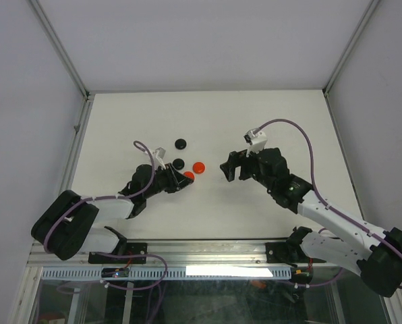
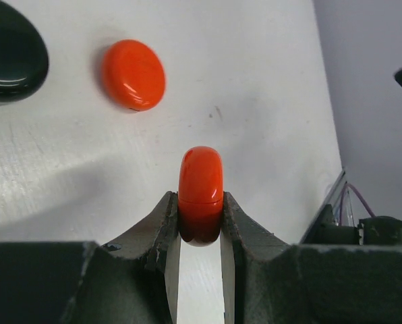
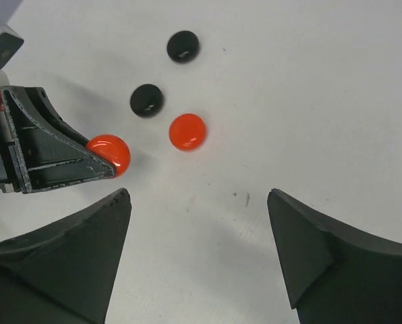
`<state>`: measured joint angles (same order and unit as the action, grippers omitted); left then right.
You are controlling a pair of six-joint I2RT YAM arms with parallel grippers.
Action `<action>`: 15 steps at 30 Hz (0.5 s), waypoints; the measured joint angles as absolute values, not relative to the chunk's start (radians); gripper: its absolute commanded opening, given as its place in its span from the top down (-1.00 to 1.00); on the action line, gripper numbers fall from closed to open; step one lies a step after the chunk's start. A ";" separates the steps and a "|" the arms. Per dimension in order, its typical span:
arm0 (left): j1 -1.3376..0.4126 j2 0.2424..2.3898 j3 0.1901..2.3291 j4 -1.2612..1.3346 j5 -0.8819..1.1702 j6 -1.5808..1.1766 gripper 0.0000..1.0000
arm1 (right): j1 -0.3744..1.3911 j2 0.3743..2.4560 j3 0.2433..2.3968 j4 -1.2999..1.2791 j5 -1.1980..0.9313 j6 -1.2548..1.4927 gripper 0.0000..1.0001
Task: Insert the wireless bluetooth earbuds into the charging case
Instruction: Place the charging case at the center of the board.
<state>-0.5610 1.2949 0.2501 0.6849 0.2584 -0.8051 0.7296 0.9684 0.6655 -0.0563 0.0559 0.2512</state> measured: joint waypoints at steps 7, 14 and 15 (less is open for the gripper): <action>-0.554 1.466 0.353 0.561 0.216 -0.818 0.47 | 0.730 0.918 0.627 -0.073 0.153 0.241 -0.71; -0.548 1.556 0.442 0.496 0.201 -0.820 -0.10 | 0.730 0.881 0.622 -0.091 0.207 0.234 -0.72; -0.547 1.556 0.446 0.491 0.199 -0.822 -0.17 | 0.730 0.876 0.621 -0.097 0.215 0.234 -0.73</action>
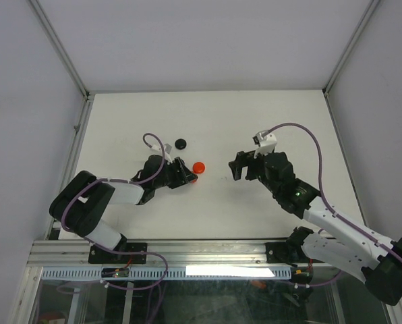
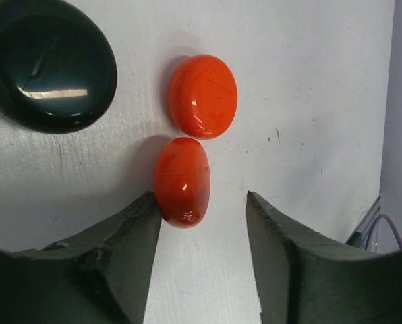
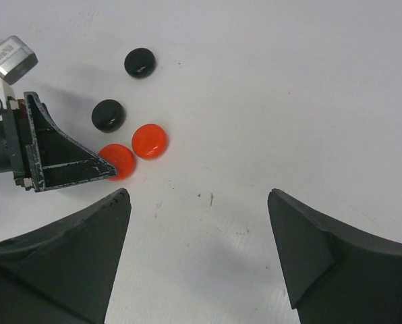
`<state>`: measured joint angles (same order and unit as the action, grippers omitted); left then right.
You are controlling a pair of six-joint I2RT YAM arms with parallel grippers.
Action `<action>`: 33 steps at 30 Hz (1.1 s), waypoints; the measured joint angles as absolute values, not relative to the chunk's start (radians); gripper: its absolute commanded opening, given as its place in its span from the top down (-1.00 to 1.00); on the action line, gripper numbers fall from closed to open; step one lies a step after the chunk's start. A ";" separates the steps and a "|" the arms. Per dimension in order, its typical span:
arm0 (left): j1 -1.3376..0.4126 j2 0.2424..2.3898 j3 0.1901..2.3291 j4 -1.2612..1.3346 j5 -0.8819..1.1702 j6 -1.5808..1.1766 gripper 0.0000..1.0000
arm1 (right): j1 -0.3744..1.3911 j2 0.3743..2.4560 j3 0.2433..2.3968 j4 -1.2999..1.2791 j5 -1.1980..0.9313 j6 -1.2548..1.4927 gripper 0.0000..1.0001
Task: Insert the wireless bluetooth earbuds into the charging case
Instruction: Place the charging case at the center of the board, then reset both arms
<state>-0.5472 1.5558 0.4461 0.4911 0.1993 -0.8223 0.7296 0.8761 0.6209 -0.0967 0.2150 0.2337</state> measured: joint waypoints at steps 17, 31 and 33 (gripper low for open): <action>-0.528 0.863 0.531 -0.133 -0.127 -0.637 -0.98 | 0.730 0.742 0.606 -0.261 0.488 0.270 -0.99; -0.528 0.421 0.711 -0.301 -0.399 -0.332 -0.98 | 0.730 0.602 0.606 -0.352 0.693 0.313 -0.98; -0.528 0.400 0.685 -0.299 -0.406 -0.316 -0.98 | 0.730 0.583 0.606 -0.350 0.709 0.313 -0.98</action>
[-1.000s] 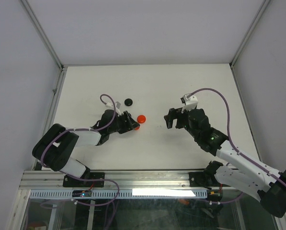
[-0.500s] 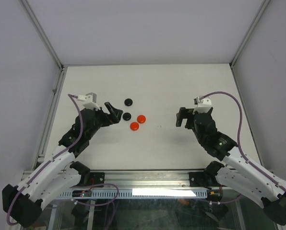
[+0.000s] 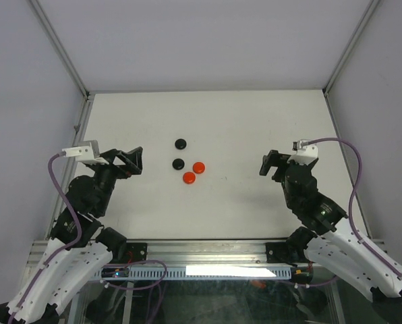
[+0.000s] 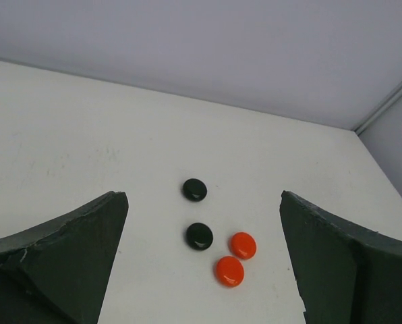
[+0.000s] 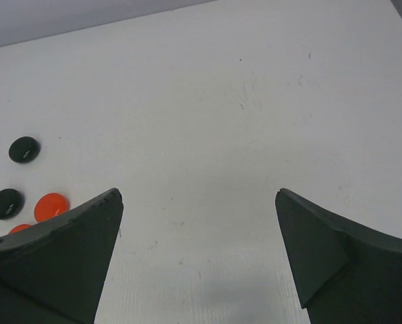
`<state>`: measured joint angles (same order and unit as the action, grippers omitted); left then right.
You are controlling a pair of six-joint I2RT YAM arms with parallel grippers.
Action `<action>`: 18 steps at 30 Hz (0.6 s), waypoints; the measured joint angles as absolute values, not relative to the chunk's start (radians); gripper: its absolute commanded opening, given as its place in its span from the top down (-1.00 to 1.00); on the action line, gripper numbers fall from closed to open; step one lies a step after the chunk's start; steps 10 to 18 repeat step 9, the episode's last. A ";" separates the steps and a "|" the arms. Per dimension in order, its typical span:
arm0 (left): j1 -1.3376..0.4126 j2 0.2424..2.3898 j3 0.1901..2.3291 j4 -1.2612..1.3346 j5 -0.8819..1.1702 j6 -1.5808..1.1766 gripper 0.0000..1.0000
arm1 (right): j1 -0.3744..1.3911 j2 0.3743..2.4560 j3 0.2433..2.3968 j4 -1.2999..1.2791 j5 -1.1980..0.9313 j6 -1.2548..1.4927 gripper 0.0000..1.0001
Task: Insert the wireless bluetooth earbuds into the charging case
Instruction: Reset both arms
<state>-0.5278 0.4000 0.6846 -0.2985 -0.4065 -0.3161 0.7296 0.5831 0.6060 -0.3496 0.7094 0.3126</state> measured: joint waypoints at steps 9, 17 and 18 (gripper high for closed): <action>-0.514 0.414 0.640 -0.322 -0.411 -0.271 -0.98 | 0.730 0.542 0.606 -0.349 0.730 0.308 -0.98; -0.514 0.414 0.640 -0.322 -0.411 -0.271 -0.98 | 0.730 0.542 0.606 -0.349 0.730 0.308 -0.98; -0.514 0.414 0.640 -0.322 -0.411 -0.271 -0.98 | 0.730 0.542 0.606 -0.349 0.730 0.308 -0.98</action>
